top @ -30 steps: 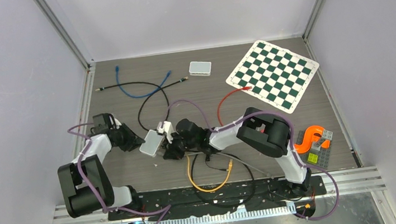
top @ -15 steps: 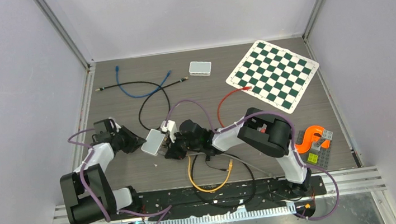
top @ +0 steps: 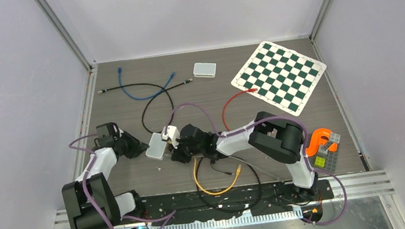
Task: Insert the plug into the switch port
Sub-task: Insert the connector into the switch port.
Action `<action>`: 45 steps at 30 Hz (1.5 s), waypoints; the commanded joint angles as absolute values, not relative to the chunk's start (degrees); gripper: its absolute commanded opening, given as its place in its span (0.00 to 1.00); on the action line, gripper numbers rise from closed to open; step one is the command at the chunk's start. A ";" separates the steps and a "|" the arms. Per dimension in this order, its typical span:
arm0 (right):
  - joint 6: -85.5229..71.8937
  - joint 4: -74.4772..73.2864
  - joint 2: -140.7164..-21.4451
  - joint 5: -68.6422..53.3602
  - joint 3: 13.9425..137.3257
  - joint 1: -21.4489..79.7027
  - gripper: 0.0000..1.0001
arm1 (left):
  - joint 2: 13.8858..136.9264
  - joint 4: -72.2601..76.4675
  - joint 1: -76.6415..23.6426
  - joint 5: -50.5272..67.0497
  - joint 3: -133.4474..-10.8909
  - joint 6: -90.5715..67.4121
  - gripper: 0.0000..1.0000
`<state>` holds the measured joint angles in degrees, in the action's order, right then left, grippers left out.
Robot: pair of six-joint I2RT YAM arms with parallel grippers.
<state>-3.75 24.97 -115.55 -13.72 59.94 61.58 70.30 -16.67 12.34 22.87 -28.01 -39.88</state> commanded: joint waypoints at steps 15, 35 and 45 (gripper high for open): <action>17.13 15.03 -113.13 -9.16 61.37 64.38 0.30 | 69.47 -30.64 10.89 21.86 -30.10 -37.12 0.12; 5.73 34.67 -116.08 -4.91 57.11 64.59 0.05 | 67.30 -22.88 10.83 29.59 -19.60 -40.83 0.02; 3.63 38.22 -116.46 -0.63 57.30 64.54 0.05 | 66.63 -18.47 10.88 32.57 -13.98 -44.31 0.00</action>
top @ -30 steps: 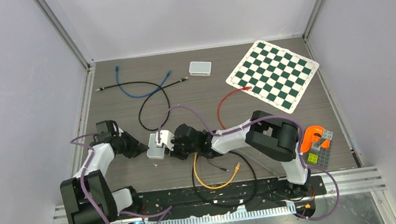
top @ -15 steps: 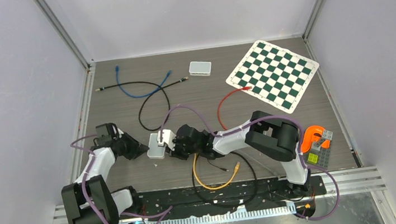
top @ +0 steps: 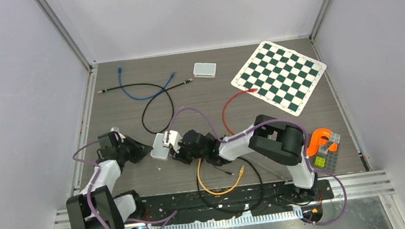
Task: Insert the plug into the switch port
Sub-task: Insert the connector into the switch port.
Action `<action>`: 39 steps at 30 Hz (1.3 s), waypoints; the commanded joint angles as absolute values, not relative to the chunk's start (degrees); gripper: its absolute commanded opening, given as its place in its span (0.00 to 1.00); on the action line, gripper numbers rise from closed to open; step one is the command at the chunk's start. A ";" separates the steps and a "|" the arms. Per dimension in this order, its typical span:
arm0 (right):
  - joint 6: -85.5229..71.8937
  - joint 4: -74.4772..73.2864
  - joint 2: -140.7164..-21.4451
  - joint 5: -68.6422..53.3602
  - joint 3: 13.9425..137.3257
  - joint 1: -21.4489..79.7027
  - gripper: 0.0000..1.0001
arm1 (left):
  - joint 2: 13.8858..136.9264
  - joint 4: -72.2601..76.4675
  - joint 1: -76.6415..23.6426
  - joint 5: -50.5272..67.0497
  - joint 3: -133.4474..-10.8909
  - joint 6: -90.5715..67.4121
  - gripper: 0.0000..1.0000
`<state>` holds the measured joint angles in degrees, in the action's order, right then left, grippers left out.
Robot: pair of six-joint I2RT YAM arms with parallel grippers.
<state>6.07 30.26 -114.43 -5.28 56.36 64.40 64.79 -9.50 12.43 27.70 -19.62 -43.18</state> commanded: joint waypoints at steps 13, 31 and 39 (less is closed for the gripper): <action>2.95 48.22 -114.97 -0.10 49.18 64.42 0.05 | 61.69 -16.91 10.90 33.84 -11.00 -49.70 0.00; 8.31 55.58 -111.61 -14.43 40.12 62.31 0.05 | 49.98 -39.12 10.89 24.40 -32.94 -32.11 0.65; 7.55 59.07 -109.33 -15.39 38.38 61.35 0.05 | 50.47 -36.66 10.90 30.15 -31.64 -32.41 0.76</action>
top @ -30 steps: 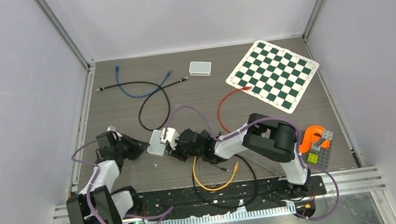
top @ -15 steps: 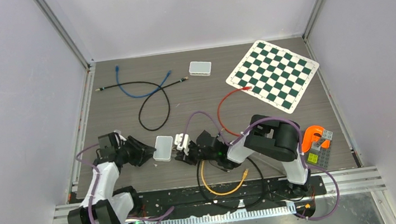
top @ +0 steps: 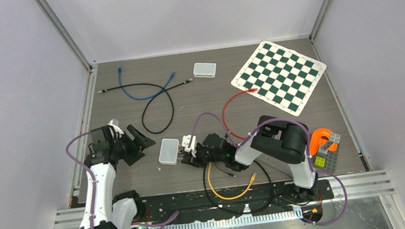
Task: Insert the plug into the switch port
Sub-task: Insert the connector into the switch port.
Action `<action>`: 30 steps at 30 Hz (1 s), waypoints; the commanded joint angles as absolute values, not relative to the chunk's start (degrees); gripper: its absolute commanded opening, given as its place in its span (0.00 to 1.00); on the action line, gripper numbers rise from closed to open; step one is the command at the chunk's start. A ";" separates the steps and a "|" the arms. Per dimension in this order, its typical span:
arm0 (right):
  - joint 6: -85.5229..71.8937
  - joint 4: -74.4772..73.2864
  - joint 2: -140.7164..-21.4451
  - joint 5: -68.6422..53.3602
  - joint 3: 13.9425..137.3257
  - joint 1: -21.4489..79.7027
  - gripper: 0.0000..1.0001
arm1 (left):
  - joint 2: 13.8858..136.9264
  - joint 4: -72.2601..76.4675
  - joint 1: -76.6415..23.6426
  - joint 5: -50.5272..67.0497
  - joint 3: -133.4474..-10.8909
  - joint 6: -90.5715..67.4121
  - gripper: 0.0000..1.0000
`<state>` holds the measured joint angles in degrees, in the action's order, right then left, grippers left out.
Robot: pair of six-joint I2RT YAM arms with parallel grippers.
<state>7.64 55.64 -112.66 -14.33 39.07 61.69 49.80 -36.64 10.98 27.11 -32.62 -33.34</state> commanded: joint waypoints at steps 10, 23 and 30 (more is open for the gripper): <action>5.57 66.34 -108.26 -16.48 35.97 61.02 0.05 | 49.37 -27.71 10.89 35.01 -24.61 -36.70 0.79; 4.28 69.45 -107.07 -17.64 35.96 60.81 0.05 | 51.06 -18.80 10.85 42.11 -20.03 -38.42 0.80; 3.77 70.20 -106.83 -18.25 35.87 60.79 0.05 | 51.85 -12.29 10.87 46.67 -18.52 -41.32 0.77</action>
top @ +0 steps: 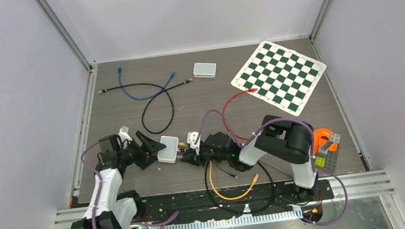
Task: Insert the plug into the switch port
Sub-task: Insert the connector into the switch port.
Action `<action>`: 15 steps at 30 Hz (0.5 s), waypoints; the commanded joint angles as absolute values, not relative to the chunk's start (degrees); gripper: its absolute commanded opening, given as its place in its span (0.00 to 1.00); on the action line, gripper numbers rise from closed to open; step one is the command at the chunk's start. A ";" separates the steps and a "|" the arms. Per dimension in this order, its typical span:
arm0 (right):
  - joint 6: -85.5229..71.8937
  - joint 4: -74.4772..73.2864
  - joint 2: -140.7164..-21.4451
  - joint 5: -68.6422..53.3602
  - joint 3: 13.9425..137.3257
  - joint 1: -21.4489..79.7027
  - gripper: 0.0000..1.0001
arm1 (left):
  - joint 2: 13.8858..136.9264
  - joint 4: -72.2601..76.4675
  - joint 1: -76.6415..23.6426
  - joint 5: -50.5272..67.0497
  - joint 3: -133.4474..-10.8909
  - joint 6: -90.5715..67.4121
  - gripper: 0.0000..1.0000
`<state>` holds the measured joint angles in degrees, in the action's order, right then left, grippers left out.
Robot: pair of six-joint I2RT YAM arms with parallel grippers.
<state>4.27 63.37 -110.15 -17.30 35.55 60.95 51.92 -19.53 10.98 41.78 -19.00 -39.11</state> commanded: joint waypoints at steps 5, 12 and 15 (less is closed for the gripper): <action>2.62 71.28 -107.05 -18.37 35.98 60.77 0.05 | 51.72 -11.00 10.81 48.41 -17.73 -42.80 0.74; 2.32 72.03 -106.94 -18.33 36.35 60.82 0.05 | 52.27 -9.89 10.83 50.13 -16.56 -43.35 0.67; 2.37 72.04 -106.87 -18.59 36.65 60.77 0.05 | 52.04 -8.82 10.81 51.14 -16.24 -45.03 0.55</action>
<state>2.61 65.65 -110.15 -17.74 35.55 60.95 52.03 -12.56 10.98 47.83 -16.78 -43.00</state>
